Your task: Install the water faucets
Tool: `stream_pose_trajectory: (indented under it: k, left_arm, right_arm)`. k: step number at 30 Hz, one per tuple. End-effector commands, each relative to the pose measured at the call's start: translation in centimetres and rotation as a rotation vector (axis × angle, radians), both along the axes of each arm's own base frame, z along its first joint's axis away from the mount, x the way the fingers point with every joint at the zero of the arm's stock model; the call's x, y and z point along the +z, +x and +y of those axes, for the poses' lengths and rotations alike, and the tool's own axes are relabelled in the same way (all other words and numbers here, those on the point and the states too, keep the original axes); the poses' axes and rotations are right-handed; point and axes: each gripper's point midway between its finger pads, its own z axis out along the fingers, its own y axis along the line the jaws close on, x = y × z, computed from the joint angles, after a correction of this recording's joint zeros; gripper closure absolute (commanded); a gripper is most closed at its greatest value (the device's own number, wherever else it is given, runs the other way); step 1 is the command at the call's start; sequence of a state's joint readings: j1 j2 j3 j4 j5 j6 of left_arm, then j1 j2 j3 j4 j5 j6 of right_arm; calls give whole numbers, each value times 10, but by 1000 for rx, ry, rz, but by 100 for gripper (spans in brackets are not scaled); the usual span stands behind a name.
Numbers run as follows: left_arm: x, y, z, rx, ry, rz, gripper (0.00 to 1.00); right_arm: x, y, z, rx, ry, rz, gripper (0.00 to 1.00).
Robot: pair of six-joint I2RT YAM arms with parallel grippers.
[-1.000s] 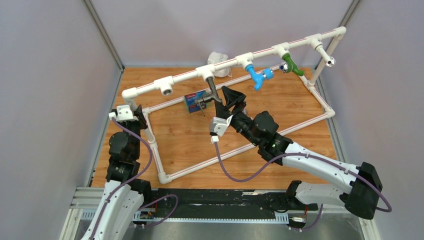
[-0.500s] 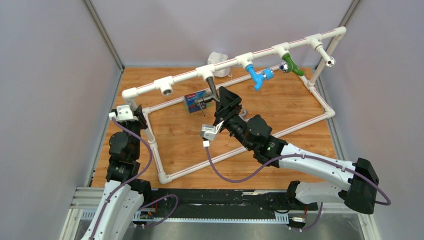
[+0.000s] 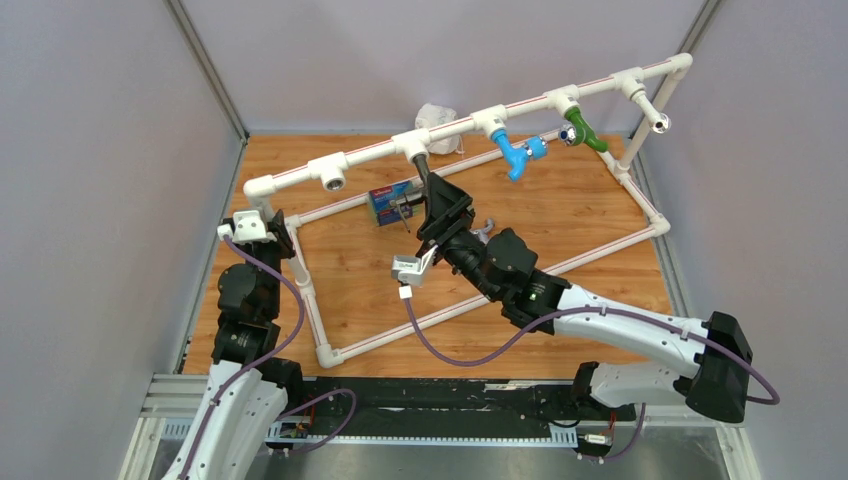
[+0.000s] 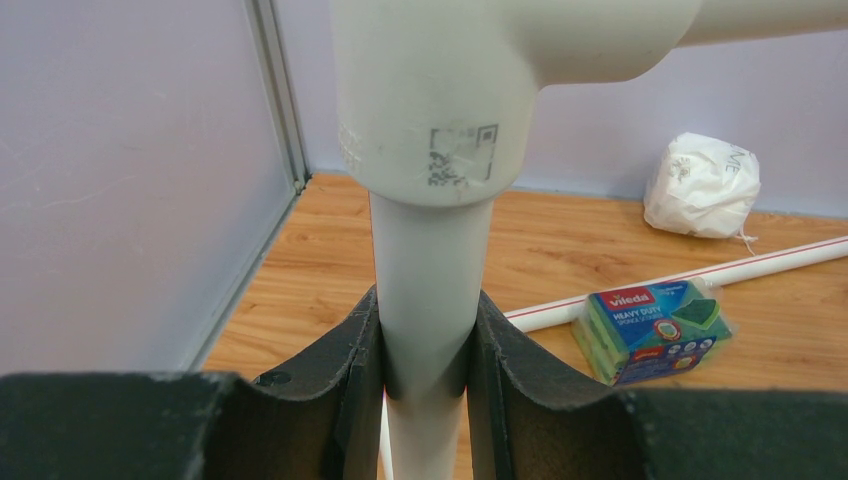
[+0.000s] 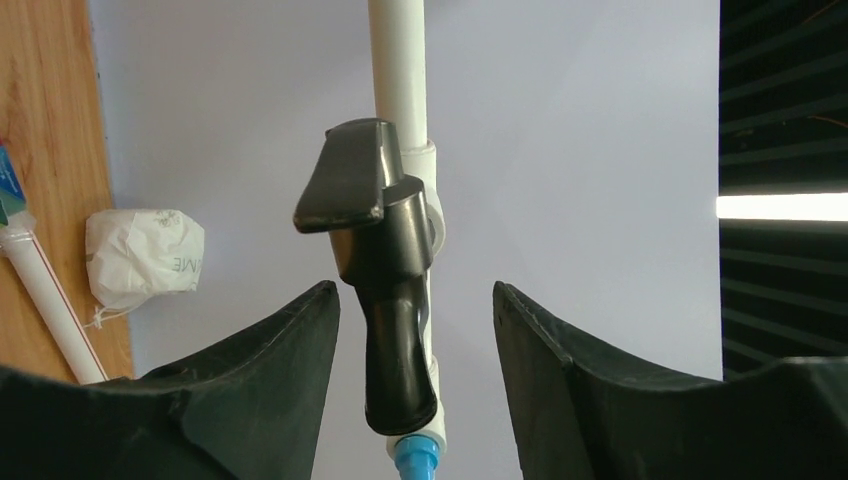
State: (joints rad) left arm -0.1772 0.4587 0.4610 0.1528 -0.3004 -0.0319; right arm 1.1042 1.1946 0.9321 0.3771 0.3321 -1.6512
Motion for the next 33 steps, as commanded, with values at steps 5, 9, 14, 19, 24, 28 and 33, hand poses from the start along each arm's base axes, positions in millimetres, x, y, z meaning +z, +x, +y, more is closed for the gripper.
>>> stream_pose_trajectory:
  k: [5, 9, 14, 19, 24, 28, 33]
  left_arm:
    - [8, -4, 2, 9, -8, -12, 100]
    - [8, -4, 3, 11, -8, -11, 100]
    - [8, -4, 2, 9, -8, -11, 100]
    - [7, -5, 4, 16, -7, -9, 100]
    - [8, -5, 4, 17, -8, -12, 100]
    - [8, -5, 5, 20, -8, -12, 100]
    - [7, -5, 4, 18, -9, -9, 100]
  right_arm:
    - [18, 6, 8, -39, -70, -69, 45]
    - [20, 9, 12, -49, -85, -78, 53]
    - [18, 18, 12, -88, -103, -75, 71]
    - [19, 24, 8, -78, -54, -27, 94]
    - [22, 30, -2, -41, 25, 39, 100]
    - [21, 36, -15, -22, 75, 72, 100]
    - [16, 40, -29, 4, 115, 100, 100]
